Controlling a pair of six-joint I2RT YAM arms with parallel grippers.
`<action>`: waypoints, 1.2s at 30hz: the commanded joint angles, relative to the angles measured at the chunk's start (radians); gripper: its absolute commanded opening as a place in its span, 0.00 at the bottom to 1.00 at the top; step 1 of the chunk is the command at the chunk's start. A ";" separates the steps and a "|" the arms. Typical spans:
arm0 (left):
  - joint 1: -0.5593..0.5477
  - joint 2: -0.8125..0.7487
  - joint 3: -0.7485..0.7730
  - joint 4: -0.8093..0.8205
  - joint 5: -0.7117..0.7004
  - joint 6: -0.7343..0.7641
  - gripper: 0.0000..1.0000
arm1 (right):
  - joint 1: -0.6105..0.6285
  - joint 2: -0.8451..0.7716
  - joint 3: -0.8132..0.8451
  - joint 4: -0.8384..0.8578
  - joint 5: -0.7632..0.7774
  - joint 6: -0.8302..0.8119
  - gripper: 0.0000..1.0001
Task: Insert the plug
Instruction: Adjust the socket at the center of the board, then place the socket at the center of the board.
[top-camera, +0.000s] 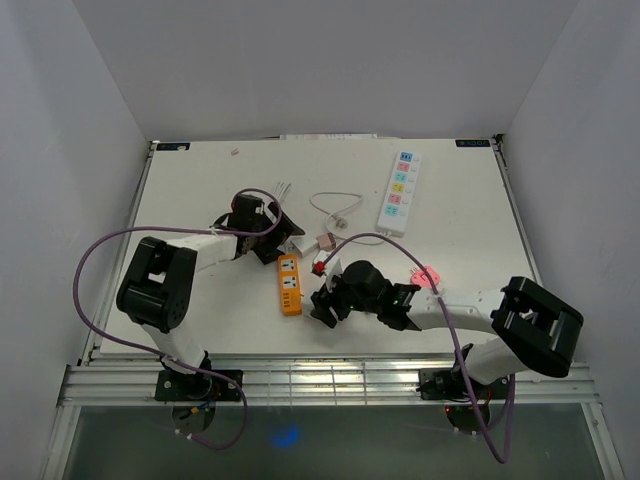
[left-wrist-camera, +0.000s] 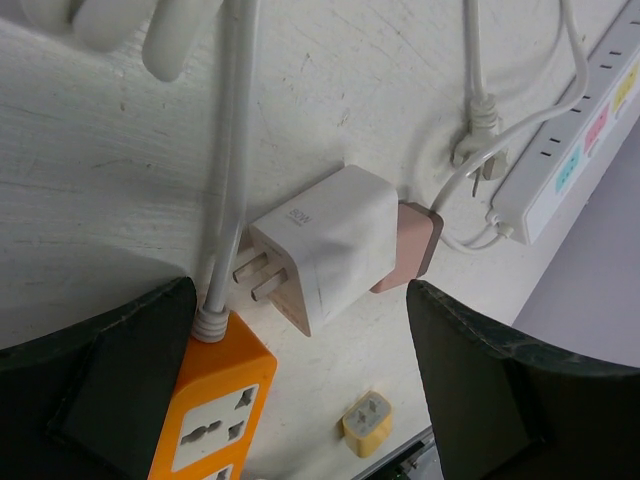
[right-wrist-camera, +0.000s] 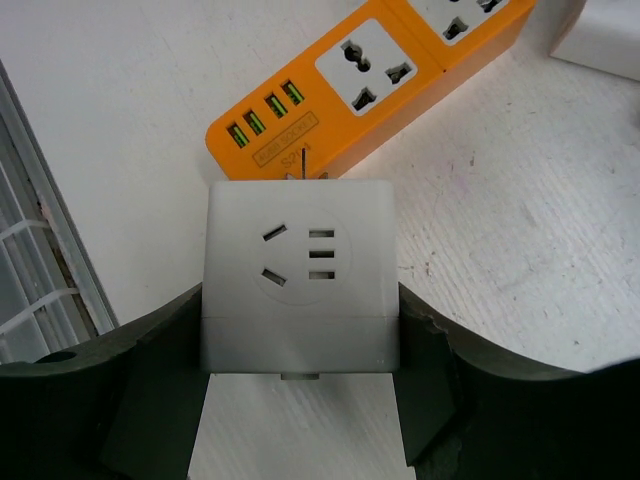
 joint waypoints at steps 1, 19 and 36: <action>-0.005 0.004 0.050 -0.127 -0.014 0.069 0.98 | 0.000 -0.081 -0.007 0.019 0.042 0.003 0.08; 0.196 -0.318 0.050 -0.369 0.055 0.266 0.98 | -0.016 -0.114 0.167 -0.263 -0.009 -0.185 0.09; 0.179 -0.426 -0.074 -0.318 0.262 0.376 0.98 | -0.015 -0.026 0.121 -0.196 0.031 -0.117 0.08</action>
